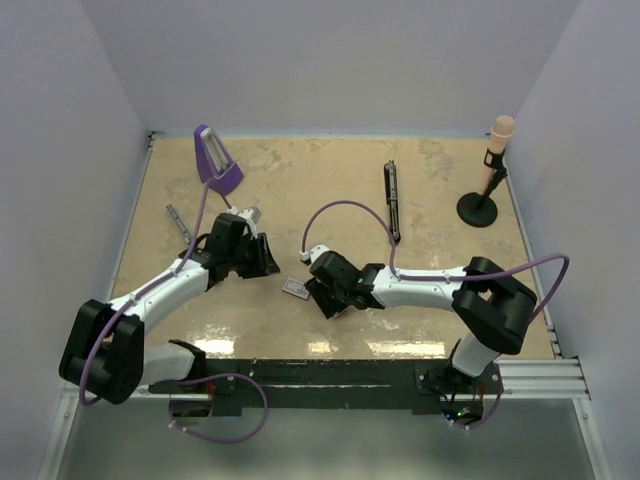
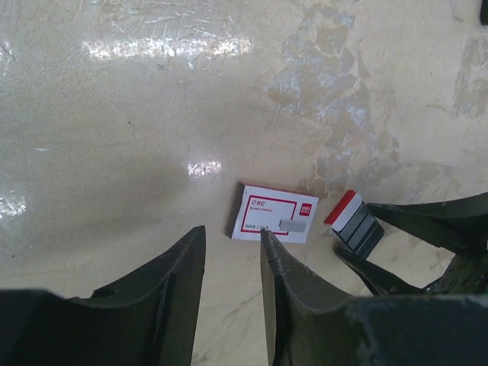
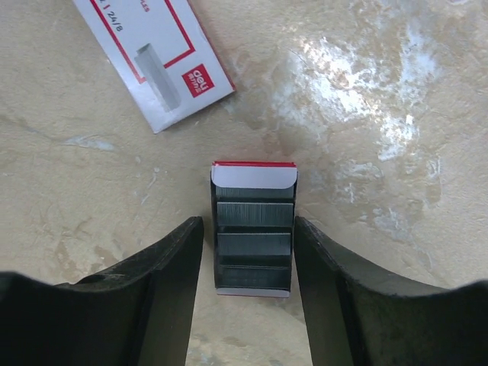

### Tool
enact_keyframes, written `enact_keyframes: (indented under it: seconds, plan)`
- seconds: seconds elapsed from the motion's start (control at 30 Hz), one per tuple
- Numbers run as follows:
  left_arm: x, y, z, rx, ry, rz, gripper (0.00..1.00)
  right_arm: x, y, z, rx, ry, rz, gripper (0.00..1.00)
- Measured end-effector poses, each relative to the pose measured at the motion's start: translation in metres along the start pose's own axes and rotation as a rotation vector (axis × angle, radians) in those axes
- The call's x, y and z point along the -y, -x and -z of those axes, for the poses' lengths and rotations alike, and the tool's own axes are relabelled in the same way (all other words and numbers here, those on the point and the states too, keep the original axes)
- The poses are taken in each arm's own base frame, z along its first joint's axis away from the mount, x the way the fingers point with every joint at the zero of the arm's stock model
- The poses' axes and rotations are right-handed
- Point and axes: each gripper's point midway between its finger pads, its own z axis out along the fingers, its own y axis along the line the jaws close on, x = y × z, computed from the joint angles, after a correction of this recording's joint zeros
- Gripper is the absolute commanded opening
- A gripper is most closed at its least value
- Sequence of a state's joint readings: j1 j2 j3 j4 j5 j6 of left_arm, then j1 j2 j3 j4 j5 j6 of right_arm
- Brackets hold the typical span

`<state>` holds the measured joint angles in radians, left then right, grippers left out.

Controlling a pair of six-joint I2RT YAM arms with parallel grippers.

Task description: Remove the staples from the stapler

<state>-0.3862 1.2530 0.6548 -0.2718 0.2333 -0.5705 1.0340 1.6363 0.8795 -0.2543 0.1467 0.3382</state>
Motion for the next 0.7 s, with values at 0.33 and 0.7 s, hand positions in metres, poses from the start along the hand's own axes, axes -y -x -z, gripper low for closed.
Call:
enact_keyframes:
  seconds: [0.33, 0.7]
  plan:
    - [-0.003, -0.013, -0.015, -0.035, -0.027, 0.026, 0.38, -0.009, 0.009, -0.006, 0.039, 0.026, 0.037, 0.49]
    - [-0.002, -0.013, -0.019, -0.038, -0.036, 0.025, 0.37, -0.011, 0.013, -0.008, 0.048, 0.027, 0.034, 0.58]
